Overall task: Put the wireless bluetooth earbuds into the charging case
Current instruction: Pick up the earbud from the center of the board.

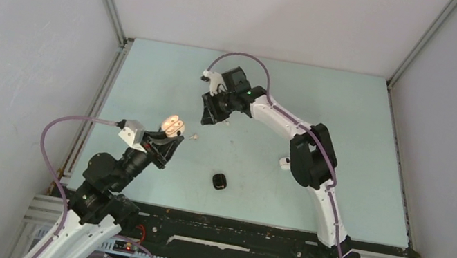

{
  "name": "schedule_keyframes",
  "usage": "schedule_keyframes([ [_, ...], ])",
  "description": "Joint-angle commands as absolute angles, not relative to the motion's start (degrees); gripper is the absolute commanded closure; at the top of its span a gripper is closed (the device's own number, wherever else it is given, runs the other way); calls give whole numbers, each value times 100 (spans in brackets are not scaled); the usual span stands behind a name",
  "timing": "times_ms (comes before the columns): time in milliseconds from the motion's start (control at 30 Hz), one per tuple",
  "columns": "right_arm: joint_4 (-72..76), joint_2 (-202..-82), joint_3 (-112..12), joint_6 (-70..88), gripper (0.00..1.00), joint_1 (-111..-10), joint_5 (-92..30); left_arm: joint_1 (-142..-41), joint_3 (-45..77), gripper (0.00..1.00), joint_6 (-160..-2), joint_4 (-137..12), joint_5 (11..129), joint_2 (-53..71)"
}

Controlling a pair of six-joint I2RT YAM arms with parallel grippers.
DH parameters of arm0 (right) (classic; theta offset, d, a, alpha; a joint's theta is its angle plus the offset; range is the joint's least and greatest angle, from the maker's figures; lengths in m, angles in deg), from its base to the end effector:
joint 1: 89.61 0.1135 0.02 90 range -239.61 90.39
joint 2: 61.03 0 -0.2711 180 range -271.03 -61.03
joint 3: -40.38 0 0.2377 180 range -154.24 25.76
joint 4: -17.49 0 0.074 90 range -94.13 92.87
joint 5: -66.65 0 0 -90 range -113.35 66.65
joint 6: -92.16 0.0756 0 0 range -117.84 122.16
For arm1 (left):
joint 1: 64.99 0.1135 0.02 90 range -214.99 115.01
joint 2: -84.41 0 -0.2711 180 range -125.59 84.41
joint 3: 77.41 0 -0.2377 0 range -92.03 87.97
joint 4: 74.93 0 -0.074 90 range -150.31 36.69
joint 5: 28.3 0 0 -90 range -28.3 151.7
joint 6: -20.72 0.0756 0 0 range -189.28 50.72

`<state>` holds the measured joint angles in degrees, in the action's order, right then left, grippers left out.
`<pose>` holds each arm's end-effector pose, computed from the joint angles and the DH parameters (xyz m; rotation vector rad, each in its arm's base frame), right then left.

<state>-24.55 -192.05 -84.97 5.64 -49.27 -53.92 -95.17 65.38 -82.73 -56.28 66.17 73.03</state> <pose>0.3776 0.3711 0.1917 -1.0301 2.2642 0.9842 0.0976 -0.0636 0.2892 0.2802 1.4550 -0.6773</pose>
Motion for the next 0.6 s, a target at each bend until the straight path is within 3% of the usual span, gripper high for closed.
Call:
schedule_keyframes([
  [0,-2715,-19558,-9107,982,68,-4658,-5159,-9470,6621,100,-8235,-5736,6188,7557],
  [233,-2753,-19810,-9267,1386,63,-4450,-4615,-9461,6601,100,-8147,-5793,6439,7291],
  [567,-2831,-20071,-9469,1378,66,-4338,-4442,-9444,6616,100,-8158,-5811,6467,7320],
])
